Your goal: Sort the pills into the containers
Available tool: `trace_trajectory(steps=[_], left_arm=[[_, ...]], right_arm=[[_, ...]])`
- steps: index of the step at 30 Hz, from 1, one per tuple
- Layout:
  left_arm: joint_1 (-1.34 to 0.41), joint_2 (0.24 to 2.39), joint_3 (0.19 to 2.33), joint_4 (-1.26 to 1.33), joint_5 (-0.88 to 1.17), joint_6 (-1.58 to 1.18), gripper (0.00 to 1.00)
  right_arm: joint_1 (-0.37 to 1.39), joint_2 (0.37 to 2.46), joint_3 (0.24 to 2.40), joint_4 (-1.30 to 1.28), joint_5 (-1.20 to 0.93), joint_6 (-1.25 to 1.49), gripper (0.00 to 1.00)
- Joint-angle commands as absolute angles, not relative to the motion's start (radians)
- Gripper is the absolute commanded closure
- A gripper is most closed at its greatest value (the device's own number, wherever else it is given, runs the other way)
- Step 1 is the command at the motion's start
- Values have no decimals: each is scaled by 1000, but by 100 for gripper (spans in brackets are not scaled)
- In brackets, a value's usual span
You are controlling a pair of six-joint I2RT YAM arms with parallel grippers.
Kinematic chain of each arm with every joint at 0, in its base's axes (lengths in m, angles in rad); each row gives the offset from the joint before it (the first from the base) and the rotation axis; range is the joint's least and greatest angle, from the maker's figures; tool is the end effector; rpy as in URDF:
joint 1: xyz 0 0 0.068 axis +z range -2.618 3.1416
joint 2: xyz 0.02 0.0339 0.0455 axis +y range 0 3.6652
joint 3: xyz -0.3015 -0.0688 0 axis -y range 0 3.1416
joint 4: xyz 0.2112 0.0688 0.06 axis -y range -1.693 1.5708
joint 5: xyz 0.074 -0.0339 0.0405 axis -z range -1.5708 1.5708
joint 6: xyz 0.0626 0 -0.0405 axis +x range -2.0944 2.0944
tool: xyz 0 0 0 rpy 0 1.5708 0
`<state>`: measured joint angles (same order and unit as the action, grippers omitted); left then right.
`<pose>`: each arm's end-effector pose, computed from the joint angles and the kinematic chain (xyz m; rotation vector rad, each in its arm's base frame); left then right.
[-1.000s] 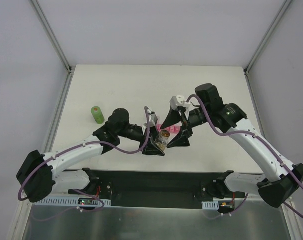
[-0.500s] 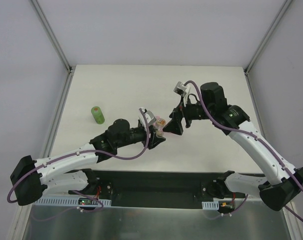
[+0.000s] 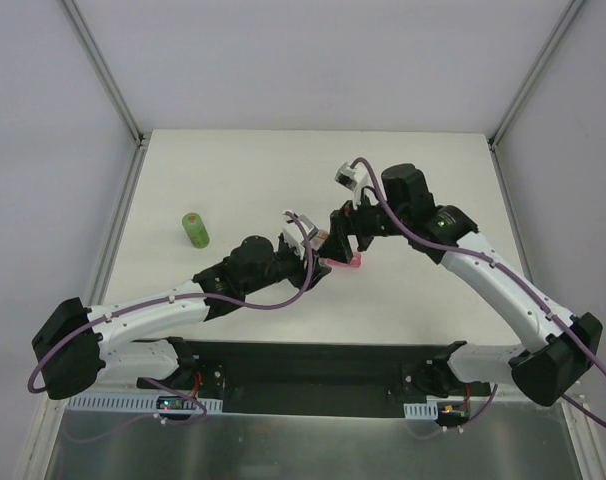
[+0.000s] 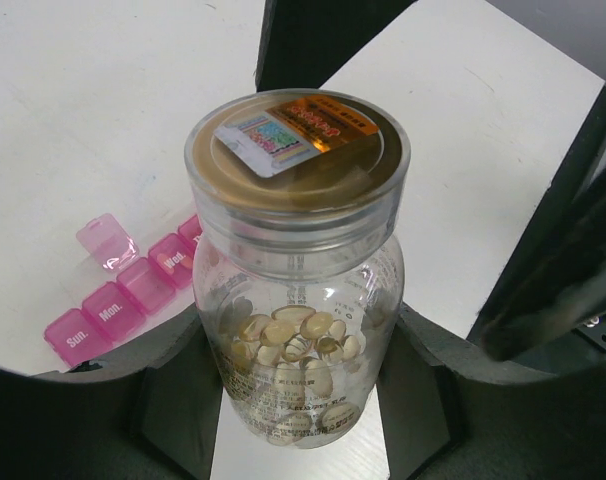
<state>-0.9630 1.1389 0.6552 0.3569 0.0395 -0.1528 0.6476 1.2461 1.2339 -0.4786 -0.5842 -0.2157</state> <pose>0.1374 -0.2018 0.3249 0.7275 1.6183 -0.8568 0.1762 0.1766 0.3972 -1.1940 1.7084 0.8660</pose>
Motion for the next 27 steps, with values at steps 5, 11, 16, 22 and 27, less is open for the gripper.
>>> trace_trajectory(steps=[5, 11, 16, 22, 27], left_arm=[[-973, 1138, 696, 419, 29, -181, 100], [-973, 1140, 695, 420, 29, -181, 100], [-973, 1137, 695, 416, 29, -183, 100], [-973, 1131, 695, 414, 31, -184, 100], [-973, 1115, 693, 408, 43, -183, 100]], right_arm=[[663, 1296, 1281, -411, -545, -183, 22], [666, 1310, 1293, -382, -537, -163, 24], [663, 1299, 1289, -351, -552, -138, 27], [664, 1289, 1279, -333, -581, -130, 48], [663, 1276, 1255, -324, -623, -147, 71]])
